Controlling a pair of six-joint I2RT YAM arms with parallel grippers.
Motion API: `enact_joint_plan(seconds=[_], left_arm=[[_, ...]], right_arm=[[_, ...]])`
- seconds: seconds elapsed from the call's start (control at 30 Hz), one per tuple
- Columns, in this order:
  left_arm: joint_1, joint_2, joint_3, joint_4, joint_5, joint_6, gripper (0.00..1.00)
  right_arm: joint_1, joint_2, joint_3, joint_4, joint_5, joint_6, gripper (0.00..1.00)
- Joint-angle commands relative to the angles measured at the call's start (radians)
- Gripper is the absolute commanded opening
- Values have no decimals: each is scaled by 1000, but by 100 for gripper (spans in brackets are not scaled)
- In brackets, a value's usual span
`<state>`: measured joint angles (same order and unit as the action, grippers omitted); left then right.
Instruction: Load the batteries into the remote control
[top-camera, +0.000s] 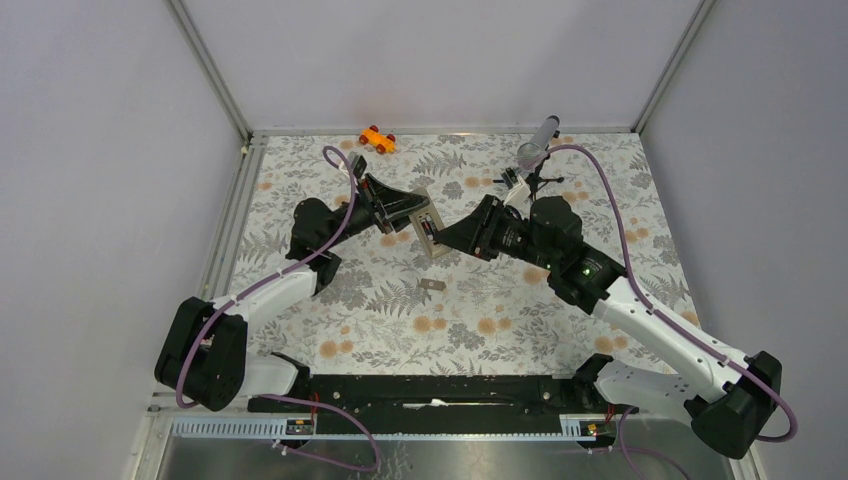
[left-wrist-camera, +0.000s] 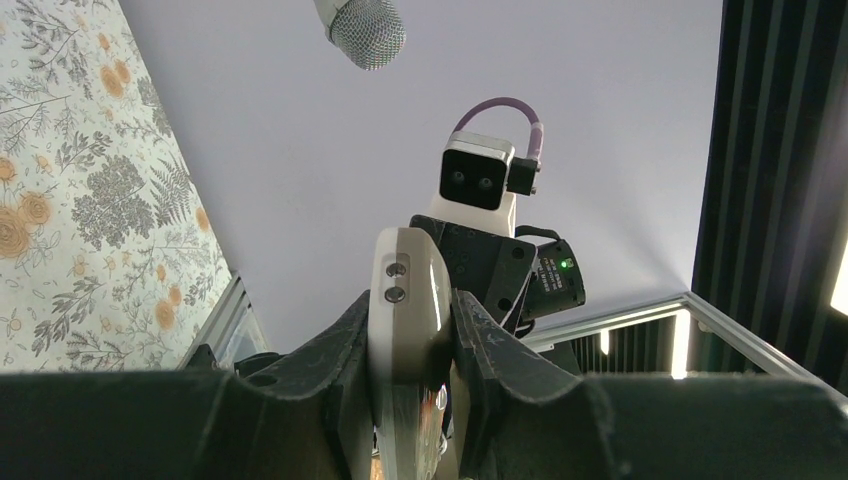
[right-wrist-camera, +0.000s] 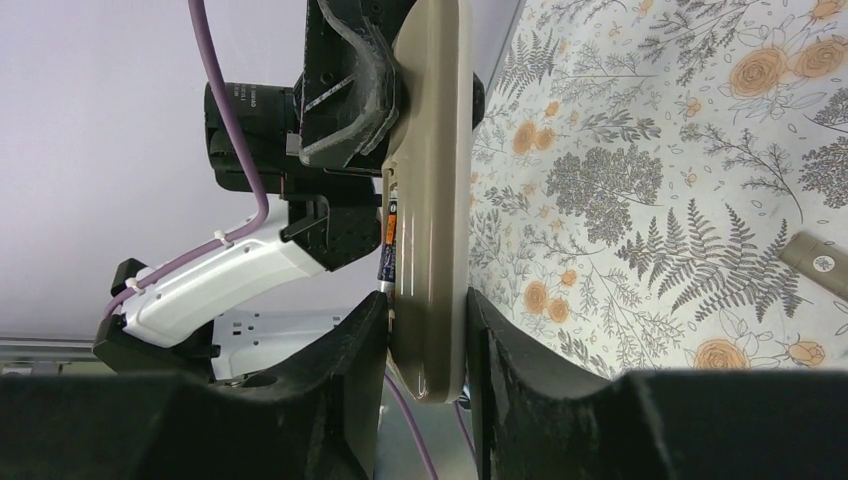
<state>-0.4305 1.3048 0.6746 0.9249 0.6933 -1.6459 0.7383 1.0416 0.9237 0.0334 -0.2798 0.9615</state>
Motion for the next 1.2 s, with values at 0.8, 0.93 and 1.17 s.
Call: enact_joint_plan(seconds=[0.8,0.93,1.17], left_arm=[[13,-16,21,100,-20,-58,0],[13,-21,19,101,-18,-56,0],[13,-34,18,81,-19,-42,0]], right_arm=[[-3,-10,-58,179,-64,-61,64],[-3,9,-40,121,-25,-52,59],[-3,52,0,18,24,-34,53]])
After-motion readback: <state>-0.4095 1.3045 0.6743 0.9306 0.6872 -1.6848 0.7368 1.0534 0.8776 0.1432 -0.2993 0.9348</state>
